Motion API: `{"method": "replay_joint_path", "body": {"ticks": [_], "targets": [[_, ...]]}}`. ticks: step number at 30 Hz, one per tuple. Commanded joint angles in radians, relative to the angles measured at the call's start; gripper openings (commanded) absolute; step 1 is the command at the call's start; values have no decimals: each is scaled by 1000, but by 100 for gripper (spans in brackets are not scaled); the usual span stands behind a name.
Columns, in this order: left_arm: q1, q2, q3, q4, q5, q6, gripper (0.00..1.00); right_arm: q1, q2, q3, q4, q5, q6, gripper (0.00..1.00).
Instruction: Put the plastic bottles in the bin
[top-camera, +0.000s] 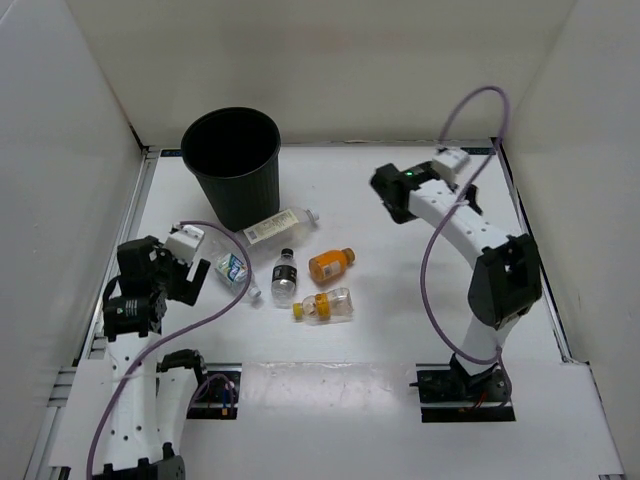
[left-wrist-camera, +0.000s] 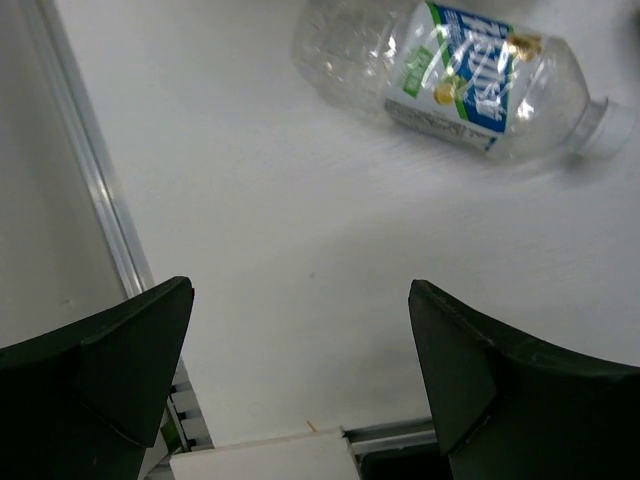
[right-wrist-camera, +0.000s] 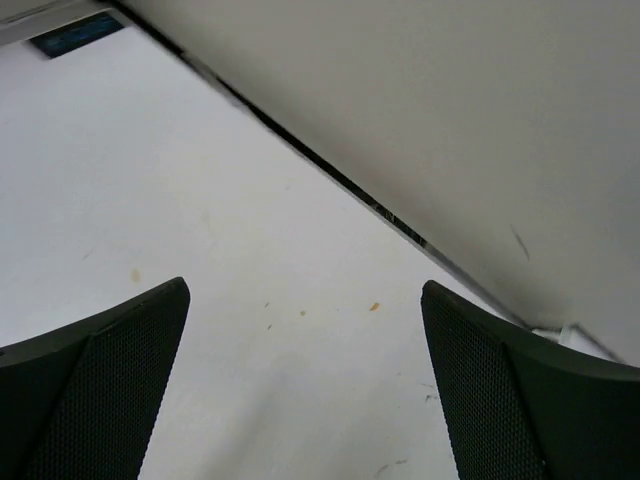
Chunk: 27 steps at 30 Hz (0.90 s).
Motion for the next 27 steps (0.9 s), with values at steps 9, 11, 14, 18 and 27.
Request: {"method": "replay_joint_path", "body": {"ticks": [9,11,14,18,27], "targets": [[-53,92,55,-98,32,125,100,188,-337,-164,801,-1062,-1188,92],[-53,92,55,-98,32,125,100,218,-370,-173,860,-1208,-1261,93],[-53,101,46,-69,32,125,100,257,-295,-155,812,-1375,-1456,93],[-53,112,37,-55,32,125,100,279,-68,-19,634,-1374,-1527,81],[-62,123,37,-55,-8,116,100,333,98,72,612,-1371,-1596,85]]}}
